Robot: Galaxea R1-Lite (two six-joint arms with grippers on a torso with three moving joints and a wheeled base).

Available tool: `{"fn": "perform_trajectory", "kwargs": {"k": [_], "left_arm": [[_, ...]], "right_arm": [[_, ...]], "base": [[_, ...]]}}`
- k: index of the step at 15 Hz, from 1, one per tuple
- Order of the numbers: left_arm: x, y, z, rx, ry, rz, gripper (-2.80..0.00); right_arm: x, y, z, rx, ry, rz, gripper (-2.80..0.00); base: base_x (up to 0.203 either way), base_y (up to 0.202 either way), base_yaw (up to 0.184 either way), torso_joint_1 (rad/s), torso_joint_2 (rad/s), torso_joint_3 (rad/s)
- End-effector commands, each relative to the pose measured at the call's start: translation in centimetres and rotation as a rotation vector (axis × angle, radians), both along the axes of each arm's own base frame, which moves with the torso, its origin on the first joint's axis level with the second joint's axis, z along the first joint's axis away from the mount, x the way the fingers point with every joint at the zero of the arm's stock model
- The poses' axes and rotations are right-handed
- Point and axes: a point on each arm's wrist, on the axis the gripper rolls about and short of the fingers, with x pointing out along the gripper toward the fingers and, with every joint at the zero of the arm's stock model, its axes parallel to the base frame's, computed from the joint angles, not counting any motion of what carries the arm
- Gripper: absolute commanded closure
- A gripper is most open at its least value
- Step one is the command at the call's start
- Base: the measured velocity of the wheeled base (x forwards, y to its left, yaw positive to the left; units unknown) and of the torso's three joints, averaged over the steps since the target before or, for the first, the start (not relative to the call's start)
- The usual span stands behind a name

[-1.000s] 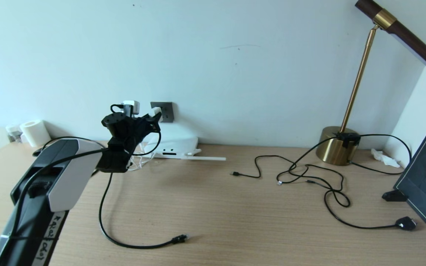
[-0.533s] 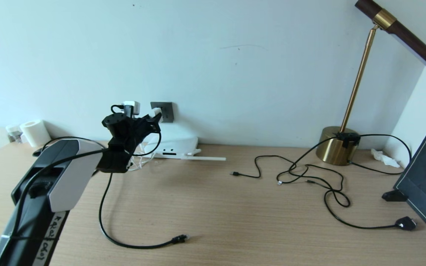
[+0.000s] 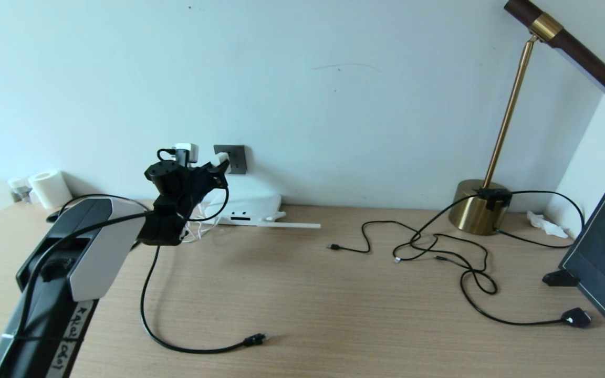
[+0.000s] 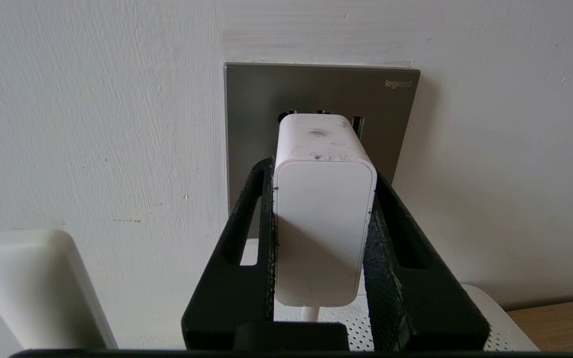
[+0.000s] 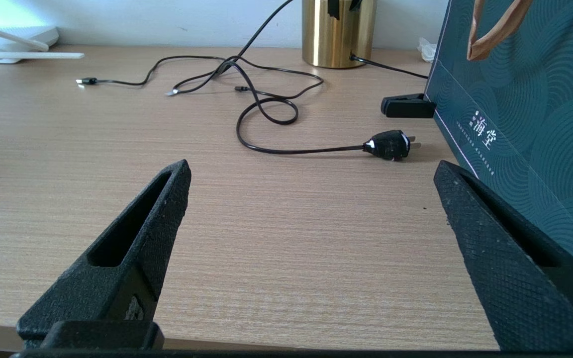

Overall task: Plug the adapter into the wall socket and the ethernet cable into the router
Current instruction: Plug plug into socket

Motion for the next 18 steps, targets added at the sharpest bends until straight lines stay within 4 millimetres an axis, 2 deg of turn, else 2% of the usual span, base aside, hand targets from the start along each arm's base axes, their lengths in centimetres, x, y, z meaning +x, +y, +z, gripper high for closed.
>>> {"fn": "perform_trajectory", "kwargs": {"k": [1,18], "left_arm": [[0.0,0.0,0.0,-0.001,-0.006,0.004,0.00],[-0.1,-1.2,0.1,0.021,-0.021,0.043,0.00]], "right_arm": [[0.1,0.0,-0.3,0.000,0.008,0.000,-2.80],[0.1,0.0,-0.3,0.000,0.011,0.000,-2.80]], "base": [[0.000,0.000,0.000,0.000,0.00,0.000],[0.000,0.000,0.000,0.000,0.00,0.000]]}}
